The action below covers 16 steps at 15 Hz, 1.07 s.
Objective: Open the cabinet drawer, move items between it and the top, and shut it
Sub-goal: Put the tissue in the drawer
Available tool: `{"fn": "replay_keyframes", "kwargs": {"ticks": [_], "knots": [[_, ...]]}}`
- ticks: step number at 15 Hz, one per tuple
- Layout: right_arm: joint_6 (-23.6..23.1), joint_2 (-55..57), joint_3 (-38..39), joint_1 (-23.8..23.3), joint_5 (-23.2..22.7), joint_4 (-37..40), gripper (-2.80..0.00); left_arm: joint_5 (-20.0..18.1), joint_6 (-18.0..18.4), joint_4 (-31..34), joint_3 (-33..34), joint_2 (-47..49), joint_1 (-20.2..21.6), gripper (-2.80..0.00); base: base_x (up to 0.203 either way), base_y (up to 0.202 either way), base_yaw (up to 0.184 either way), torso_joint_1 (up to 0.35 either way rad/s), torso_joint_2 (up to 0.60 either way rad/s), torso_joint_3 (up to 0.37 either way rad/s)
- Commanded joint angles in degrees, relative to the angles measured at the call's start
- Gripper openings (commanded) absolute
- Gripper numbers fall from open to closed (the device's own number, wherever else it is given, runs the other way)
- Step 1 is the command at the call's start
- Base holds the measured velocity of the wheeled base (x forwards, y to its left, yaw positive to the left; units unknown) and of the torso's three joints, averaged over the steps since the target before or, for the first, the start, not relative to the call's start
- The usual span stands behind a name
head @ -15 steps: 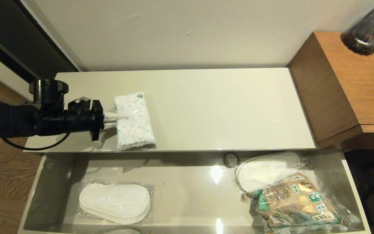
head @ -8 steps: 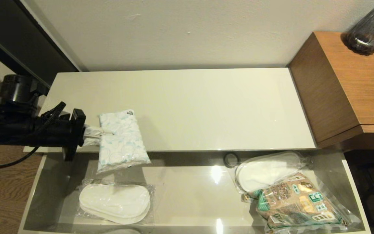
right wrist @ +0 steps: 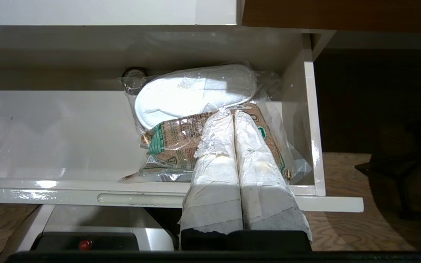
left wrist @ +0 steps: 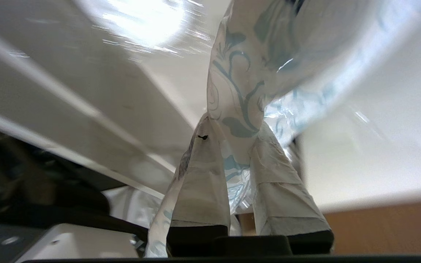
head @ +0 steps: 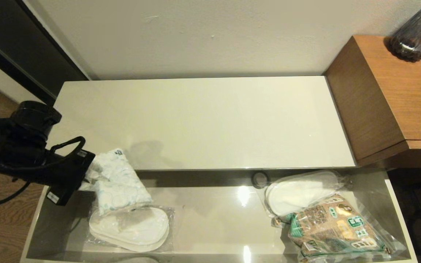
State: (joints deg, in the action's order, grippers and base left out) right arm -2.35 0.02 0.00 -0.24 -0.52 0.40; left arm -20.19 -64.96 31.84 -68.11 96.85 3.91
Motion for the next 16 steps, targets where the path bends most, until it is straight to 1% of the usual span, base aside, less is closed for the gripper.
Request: {"fn": "replay_keyframes", "kwargs": {"ticks": [1, 2, 3, 6, 7, 10, 16], "knots": [[-0.02, -0.02, 0.0, -0.02, 0.0, -0.05, -2.8, 4.75, -0.43, 7.21, -2.78, 6.04, -0.58, -2.8, 0.0, 0.0, 0.0, 0.0, 0.0, 0.0], [-0.02, -0.02, 0.0, -0.02, 0.0, 0.04, -2.8, 6.83, -0.34, 8.68, -3.26, 6.24, -1.28, -2.8, 0.0, 0.0, 0.0, 0.0, 0.0, 0.0], [-0.02, -0.02, 0.0, -0.02, 0.0, 0.04, -2.8, 7.81, -0.49, 9.09, -3.27, 5.9, -1.7, -2.8, 0.0, 0.0, 0.0, 0.0, 0.0, 0.0], [-0.02, 0.06, 0.0, -0.02, 0.0, -0.05, -2.8, 7.99, -1.18, 9.99, -3.13, 5.84, -1.8, -2.8, 0.0, 0.0, 0.0, 0.0, 0.0, 0.0], [-0.02, -0.02, 0.0, -0.02, 0.0, 0.04, -2.8, 8.06, -1.46, 11.3, -2.31, 6.32, -1.8, -2.8, 0.0, 0.0, 0.0, 0.0, 0.0, 0.0], [-0.02, 0.06, 0.0, -0.02, 0.0, -0.05, -2.8, 8.23, -1.65, 12.01, -1.42, 8.53, -1.8, -2.8, 0.0, 0.0, 0.0, 0.0, 0.0, 0.0], [-0.02, -0.02, 0.0, -0.02, -0.06, 0.04, -2.8, 8.07, -1.17, 11.31, -2.19, 12.5, -1.63, -2.8, 0.0, 0.0, 0.0, 0.0, 0.0, 0.0]]}}
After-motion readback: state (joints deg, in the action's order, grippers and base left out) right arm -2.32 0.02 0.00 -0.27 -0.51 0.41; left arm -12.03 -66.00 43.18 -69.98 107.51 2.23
